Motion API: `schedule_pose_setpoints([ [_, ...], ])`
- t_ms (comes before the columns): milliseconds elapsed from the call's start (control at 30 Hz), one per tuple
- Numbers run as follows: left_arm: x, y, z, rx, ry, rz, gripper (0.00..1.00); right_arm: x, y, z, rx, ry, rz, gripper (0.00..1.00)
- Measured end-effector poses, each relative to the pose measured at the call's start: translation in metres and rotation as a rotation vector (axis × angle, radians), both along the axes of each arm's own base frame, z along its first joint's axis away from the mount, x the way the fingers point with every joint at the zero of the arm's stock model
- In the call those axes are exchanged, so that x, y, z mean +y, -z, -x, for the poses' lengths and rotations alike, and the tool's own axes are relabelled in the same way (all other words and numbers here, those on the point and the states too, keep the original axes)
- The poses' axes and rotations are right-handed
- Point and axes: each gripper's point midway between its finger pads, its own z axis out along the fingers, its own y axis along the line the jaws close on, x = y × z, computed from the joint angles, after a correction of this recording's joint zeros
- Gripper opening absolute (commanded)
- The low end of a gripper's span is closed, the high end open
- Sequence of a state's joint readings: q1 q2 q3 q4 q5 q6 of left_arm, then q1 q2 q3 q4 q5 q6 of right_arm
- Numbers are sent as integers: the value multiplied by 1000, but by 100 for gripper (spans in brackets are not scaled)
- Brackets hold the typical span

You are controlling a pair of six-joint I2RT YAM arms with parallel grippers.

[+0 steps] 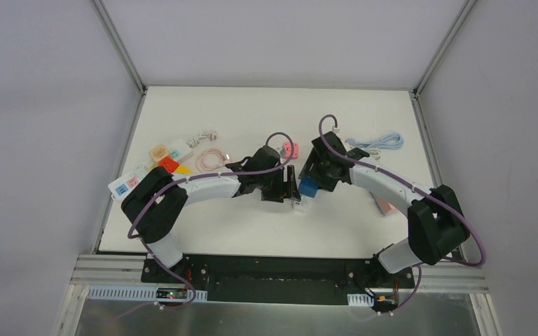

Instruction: Pull the plug off the socket

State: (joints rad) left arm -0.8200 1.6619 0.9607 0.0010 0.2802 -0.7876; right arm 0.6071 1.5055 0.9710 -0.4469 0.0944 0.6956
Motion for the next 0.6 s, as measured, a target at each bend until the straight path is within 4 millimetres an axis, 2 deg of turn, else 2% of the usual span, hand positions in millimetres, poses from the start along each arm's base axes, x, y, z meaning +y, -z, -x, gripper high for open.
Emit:
schedule_pose_setpoints([
  [167, -9, 16, 1, 26, -11, 14, 61, 2, -3, -3, 25, -6, 25, 40],
  [300, -13, 26, 1, 28, -20, 23, 59, 3, -8, -4, 22, -9, 27, 49],
  [333, -14, 28, 0, 31, -26, 28, 57, 3, -10, -4, 20, -10, 27, 55],
  [500, -15, 30, -3, 18, -39, 39, 50, 3, -13, -4, 20, -10, 29, 77],
  [600, -14, 31, -5, 13, -47, 32, 48, 0, -12, -1, 28, -11, 48, 82],
])
